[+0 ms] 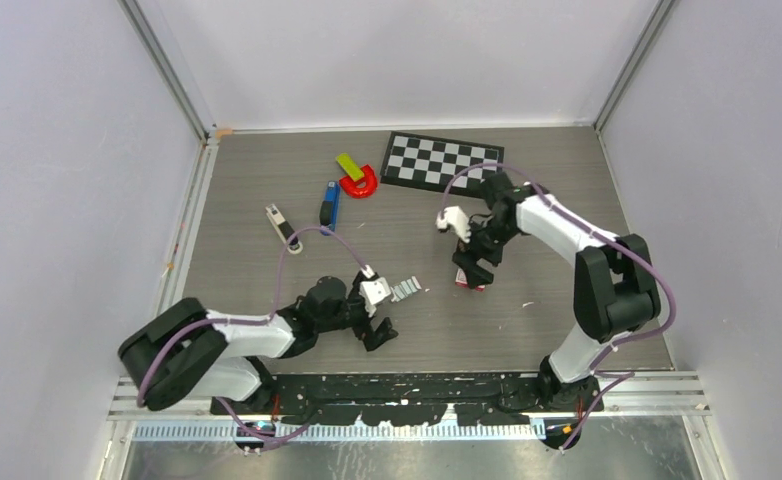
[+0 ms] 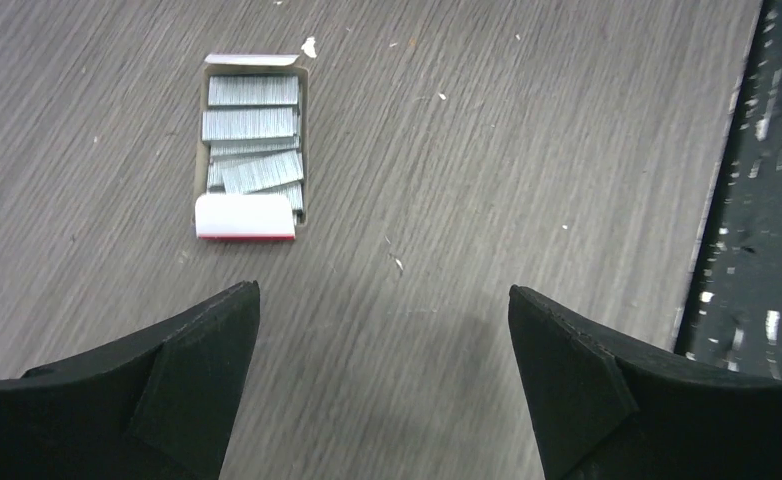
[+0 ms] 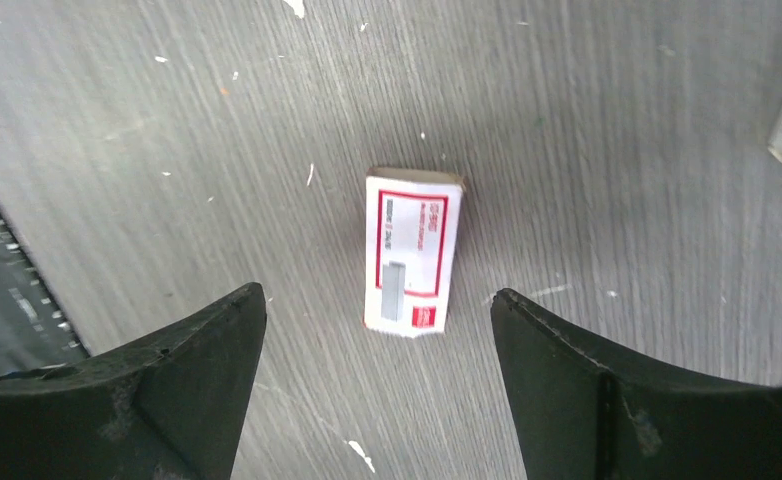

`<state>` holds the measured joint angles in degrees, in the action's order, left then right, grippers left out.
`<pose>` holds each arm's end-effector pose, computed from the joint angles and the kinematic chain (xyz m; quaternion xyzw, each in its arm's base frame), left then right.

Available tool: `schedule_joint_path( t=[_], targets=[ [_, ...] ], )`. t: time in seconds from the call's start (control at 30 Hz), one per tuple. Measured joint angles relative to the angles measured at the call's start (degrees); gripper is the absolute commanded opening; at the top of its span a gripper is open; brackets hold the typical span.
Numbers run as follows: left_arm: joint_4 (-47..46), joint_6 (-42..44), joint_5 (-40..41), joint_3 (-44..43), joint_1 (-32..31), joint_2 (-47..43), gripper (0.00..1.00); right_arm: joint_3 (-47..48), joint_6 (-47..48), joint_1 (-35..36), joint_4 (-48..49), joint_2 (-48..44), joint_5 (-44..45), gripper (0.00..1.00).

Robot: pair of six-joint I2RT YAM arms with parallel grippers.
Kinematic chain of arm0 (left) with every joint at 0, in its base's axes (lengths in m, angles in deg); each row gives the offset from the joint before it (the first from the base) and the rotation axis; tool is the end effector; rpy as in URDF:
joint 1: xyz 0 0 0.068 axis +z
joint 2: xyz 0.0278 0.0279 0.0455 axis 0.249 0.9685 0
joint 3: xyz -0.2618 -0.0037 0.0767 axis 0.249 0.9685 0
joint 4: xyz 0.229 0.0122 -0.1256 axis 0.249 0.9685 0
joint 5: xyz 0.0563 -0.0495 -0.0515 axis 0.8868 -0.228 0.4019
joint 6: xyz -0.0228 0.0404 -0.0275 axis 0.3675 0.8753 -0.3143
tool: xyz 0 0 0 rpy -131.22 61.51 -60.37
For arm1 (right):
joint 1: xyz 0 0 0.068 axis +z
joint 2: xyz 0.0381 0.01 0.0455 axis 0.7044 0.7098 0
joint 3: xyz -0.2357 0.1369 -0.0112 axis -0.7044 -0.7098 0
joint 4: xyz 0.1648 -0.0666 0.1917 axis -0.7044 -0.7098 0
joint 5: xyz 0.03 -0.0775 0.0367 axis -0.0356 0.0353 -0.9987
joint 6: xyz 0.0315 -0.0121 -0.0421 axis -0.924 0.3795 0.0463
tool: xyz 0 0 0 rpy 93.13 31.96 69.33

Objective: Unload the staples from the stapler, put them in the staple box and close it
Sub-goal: Adjust the staple box at the center of the board, then close the staple box at the center of the board.

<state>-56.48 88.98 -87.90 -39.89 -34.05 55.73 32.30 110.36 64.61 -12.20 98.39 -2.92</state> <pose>0.1341 -0.1679 0.1382 0.4306 0.7215 -0.3296 0.4306 0.2821 0.1179 0.1990 -0.5941 0.7704 0.1876 0.1352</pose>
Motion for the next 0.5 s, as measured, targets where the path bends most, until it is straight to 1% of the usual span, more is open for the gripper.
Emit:
schedule_joint_path(
  t=[0.1,0.17,0.3,0.37,0.5],
  targets=[
    [-1.7,3.4,0.6,-2.7,-1.0,5.2,0.94,1.8,1.5,-4.8,-3.1,-1.8,-6.1,0.87],
    [-3.8,5.8,1.4,-4.3,-1.4,8.3,0.92,1.9,2.3,-7.0,-4.4,-3.6,-8.4,0.87],
    [-6.3,10.1,4.4,-8.0,-1.5,13.9,0.85,2.0,3.4,-7.5,-6.7,-5.3,-11.6,0.87],
    [-6.3,11.0,4.9,-8.7,-1.5,14.7,0.83,2.1,3.8,-7.4,-7.7,-5.3,-12.9,0.87],
    [-6.5,12.6,5.9,-9.6,-1.5,16.6,0.81,2.1,4.5,-7.5,-8.7,-5.3,-14.1,0.87]
  ],
)
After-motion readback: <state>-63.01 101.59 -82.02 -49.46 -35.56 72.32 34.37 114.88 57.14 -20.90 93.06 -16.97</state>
